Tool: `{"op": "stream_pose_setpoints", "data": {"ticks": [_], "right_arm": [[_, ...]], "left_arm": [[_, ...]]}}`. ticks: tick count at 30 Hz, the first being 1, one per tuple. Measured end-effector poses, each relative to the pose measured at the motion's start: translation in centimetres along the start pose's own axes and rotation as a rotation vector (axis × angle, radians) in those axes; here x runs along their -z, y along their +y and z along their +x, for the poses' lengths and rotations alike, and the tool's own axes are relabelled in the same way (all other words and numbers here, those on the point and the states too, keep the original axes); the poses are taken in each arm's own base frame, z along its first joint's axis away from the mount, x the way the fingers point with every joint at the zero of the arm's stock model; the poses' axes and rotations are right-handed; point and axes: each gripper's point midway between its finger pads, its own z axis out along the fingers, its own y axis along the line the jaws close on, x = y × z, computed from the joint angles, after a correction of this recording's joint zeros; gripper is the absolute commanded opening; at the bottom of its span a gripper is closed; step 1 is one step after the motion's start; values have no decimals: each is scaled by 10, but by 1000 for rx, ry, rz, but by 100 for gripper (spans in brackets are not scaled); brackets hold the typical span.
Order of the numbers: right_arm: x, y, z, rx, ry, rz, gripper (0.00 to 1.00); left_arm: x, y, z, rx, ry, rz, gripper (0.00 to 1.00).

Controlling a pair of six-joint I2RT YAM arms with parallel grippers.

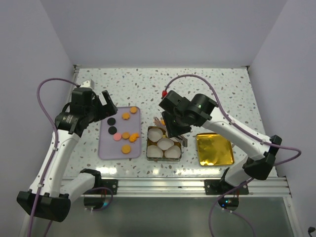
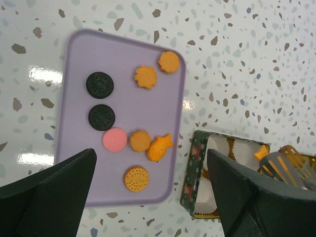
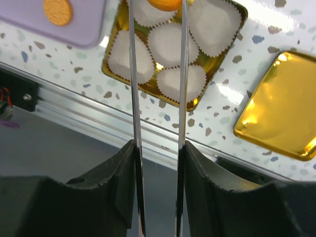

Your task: Pack the cookies

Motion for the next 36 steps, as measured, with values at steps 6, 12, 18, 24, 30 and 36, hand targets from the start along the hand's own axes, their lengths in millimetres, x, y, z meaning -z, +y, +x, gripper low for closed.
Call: {"op": "stream_pose_setpoints", "data": {"ticks": [6, 12, 18, 24, 30, 36], "right_arm": [[-19, -3, 17, 3, 71, 24, 29], [-35, 9, 15, 3, 88, -2, 30], [-63, 13, 17, 20, 140, 36, 32], [-80, 13, 20, 38, 183, 68, 36], [-81, 13, 20, 48, 183, 68, 40], [-81, 12, 19, 49, 179, 73, 43]], "left_arm": [[-10, -8, 4, 5, 24, 39, 100], [-11, -11, 0, 6, 10, 49, 100], [-9, -11, 0, 4, 6, 51, 100], [-7, -10, -1, 3, -2, 50, 100], [-8, -9, -2, 2, -5, 45, 100], [-7, -9, -1, 2, -3, 43, 100]]}}
